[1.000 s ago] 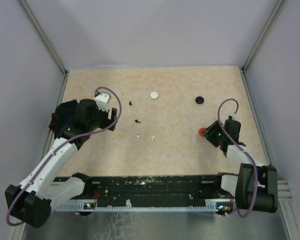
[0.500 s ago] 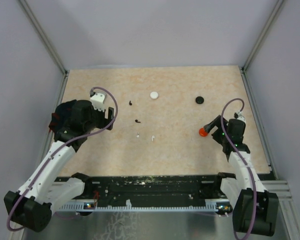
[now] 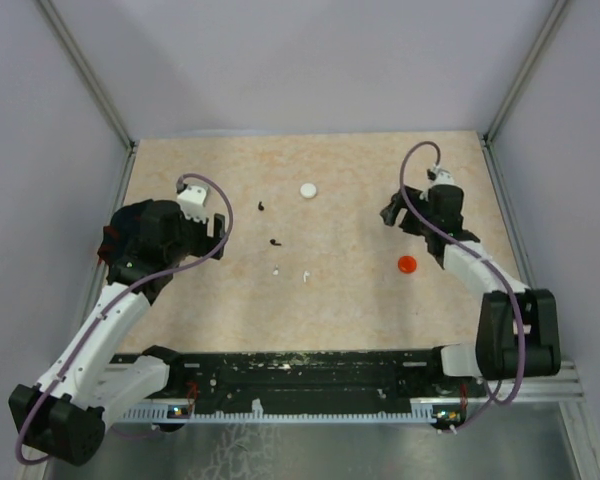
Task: Insert the wireless bluetooth earbuds into the charging case
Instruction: Place the charging case at the center of the board, then pick up the charging case at the center of the board.
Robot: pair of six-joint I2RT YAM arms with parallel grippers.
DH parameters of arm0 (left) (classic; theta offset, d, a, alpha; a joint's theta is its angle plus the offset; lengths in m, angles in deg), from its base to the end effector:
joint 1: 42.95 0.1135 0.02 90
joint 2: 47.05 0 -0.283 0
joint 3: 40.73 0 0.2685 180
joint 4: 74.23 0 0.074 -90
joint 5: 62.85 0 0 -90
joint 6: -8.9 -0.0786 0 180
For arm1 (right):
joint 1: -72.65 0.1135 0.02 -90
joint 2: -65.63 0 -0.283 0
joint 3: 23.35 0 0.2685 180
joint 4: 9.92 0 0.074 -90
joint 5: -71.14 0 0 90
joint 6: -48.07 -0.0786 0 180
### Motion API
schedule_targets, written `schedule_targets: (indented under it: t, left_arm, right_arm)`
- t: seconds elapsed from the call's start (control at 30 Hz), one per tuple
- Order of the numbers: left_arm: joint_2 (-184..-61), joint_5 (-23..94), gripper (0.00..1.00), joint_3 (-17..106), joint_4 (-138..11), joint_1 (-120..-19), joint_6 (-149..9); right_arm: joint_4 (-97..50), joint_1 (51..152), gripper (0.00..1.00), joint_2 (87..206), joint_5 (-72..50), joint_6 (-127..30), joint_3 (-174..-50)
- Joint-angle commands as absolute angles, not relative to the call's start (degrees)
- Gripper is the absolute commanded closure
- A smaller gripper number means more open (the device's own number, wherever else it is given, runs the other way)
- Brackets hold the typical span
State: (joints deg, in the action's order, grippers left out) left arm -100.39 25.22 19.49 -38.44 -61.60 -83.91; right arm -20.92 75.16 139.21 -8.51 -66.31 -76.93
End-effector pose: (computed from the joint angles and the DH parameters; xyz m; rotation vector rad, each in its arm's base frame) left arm 0.2388 -0.0778 0.2989 0.3665 2.0452 -0.1343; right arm 0.3211 0.0282 0.2152 0.2976 2.1168 0.4689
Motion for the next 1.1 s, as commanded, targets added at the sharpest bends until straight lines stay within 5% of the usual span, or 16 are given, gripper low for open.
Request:
schedule_targets:
  t: [0.0, 0.5, 1.07]
  left_arm:
    - [-100.2, 25.4, 0.14, 18.9, -39.8, -60.8, -83.4]
    - [-103.3, 26.8, 0.14, 18.9, -39.7, -58.9, -83.5]
    - [-105.1, 27.4, 0.14, 18.9, -40.0, -58.1, -83.5]
  right_arm:
    - [-11.7, 79.5, 0.22, 148.8, -3.5, -58.7, -83.9]
    - [-14.4, 92.7, 0.22, 180.3, 0.0, -31.9, -113.7]
    - [-23.4, 98.5, 0.24, 197.0, -0.8, -20.9, -132.5]
